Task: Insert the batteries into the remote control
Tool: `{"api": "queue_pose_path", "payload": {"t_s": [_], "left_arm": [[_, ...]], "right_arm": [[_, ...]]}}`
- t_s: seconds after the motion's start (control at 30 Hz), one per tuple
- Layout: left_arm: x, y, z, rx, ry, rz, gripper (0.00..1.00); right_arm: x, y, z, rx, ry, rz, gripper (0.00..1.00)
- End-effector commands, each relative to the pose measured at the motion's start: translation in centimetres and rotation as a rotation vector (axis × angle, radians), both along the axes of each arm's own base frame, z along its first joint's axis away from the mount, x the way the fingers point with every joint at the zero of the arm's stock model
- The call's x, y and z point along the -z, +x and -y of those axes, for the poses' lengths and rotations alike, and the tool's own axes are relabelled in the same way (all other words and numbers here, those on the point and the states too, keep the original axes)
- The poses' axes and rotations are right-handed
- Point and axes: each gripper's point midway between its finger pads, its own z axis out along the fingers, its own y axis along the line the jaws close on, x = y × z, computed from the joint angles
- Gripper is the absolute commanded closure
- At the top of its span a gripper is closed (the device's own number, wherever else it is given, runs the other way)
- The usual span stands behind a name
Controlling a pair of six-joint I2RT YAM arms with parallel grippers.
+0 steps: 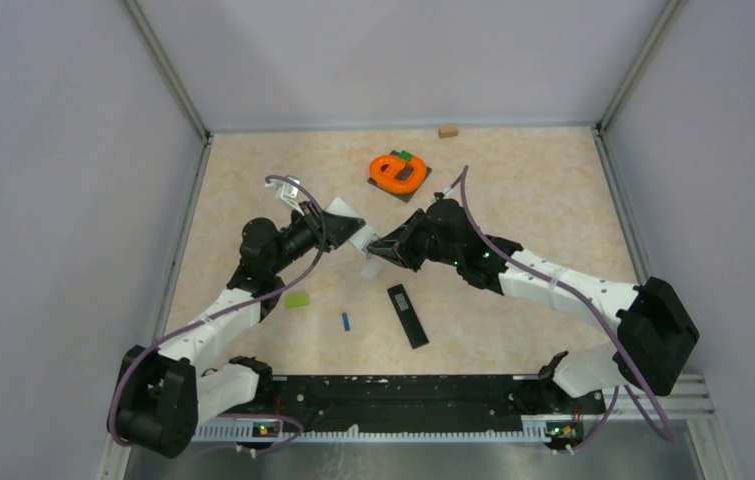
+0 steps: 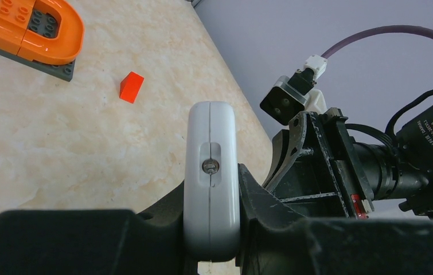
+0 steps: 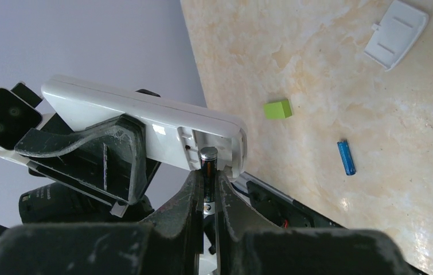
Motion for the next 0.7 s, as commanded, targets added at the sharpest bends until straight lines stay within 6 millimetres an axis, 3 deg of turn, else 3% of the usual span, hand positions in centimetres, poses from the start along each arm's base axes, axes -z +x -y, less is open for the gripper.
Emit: {"api": "queue_pose_path", "payload": {"t_s": [0.0,0.67], "left_arm": [[-1.1,0.4,0.2,-0.007,-0.017,0.058,1.0],[-0.9,0.3,0.3,-0.001,-0.007,0.032,1.0]], "right_arm": [[0.0,0.7,0.0,0.03,0.032,-0.04,0.93],[3.0,0.8,0.6,0.071,0.02,-0.138,0.92]]}}
